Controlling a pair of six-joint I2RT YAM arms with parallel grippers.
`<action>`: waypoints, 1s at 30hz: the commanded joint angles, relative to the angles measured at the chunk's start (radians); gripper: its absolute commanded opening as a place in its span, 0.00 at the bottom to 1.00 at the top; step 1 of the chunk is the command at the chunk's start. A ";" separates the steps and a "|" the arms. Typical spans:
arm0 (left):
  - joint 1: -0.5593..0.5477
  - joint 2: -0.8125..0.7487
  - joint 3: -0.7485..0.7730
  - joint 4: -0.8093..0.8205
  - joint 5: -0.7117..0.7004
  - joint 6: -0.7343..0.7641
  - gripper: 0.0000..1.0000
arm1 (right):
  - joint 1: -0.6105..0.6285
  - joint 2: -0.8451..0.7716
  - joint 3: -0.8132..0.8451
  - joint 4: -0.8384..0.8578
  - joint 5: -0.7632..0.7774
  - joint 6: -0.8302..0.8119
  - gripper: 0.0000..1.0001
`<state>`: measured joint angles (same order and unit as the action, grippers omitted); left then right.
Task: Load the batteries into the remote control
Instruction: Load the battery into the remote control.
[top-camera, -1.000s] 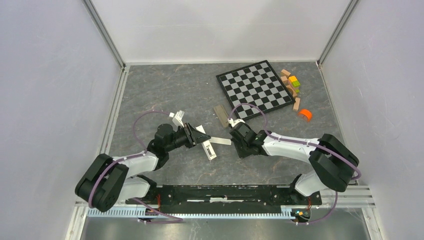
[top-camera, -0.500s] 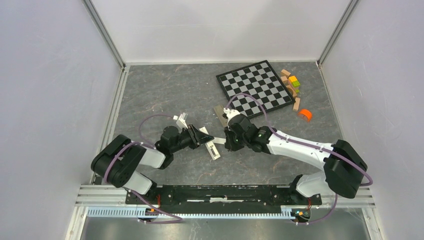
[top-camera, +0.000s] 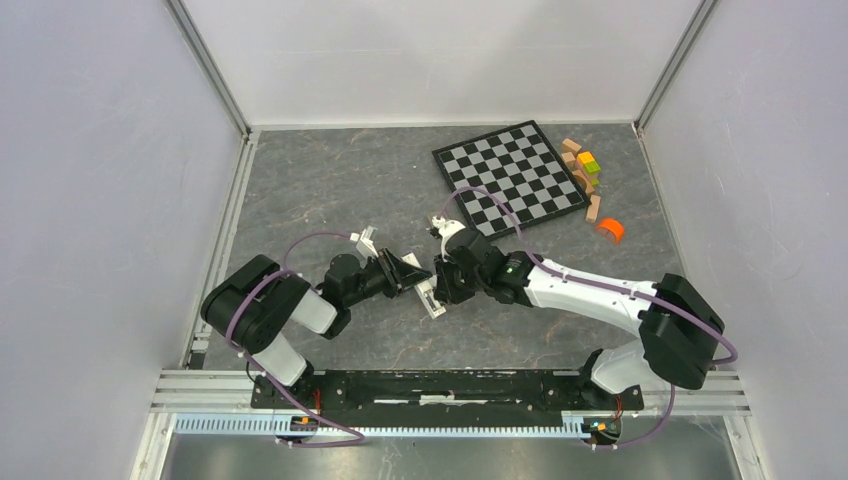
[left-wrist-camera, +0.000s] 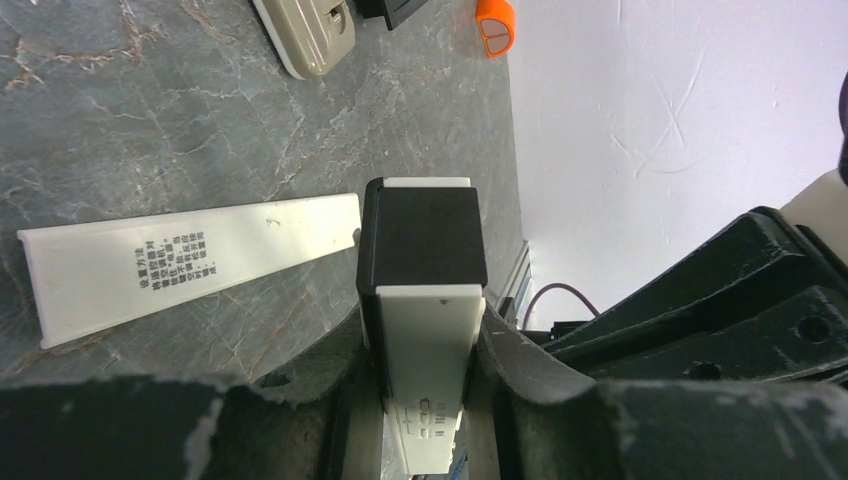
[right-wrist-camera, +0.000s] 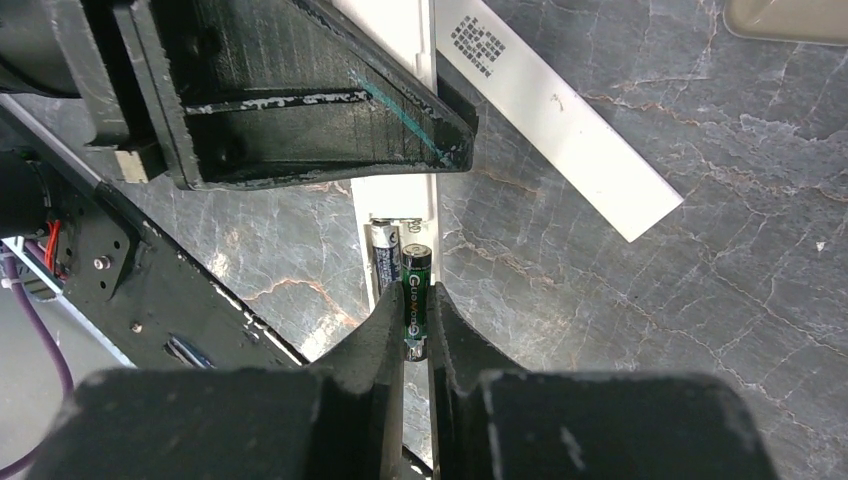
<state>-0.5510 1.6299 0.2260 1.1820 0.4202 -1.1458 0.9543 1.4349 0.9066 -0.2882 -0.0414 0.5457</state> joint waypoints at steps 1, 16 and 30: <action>-0.006 0.005 0.022 0.077 0.003 -0.031 0.02 | 0.011 0.008 0.041 0.003 0.008 -0.012 0.13; -0.007 -0.002 0.054 0.083 0.003 -0.104 0.02 | 0.018 0.034 0.061 -0.038 0.035 -0.033 0.19; -0.008 -0.022 0.055 0.073 0.000 -0.152 0.02 | 0.017 -0.009 0.077 -0.066 0.106 -0.033 0.38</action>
<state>-0.5522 1.6310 0.2535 1.1801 0.4057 -1.2392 0.9714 1.4631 0.9504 -0.3328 0.0074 0.5255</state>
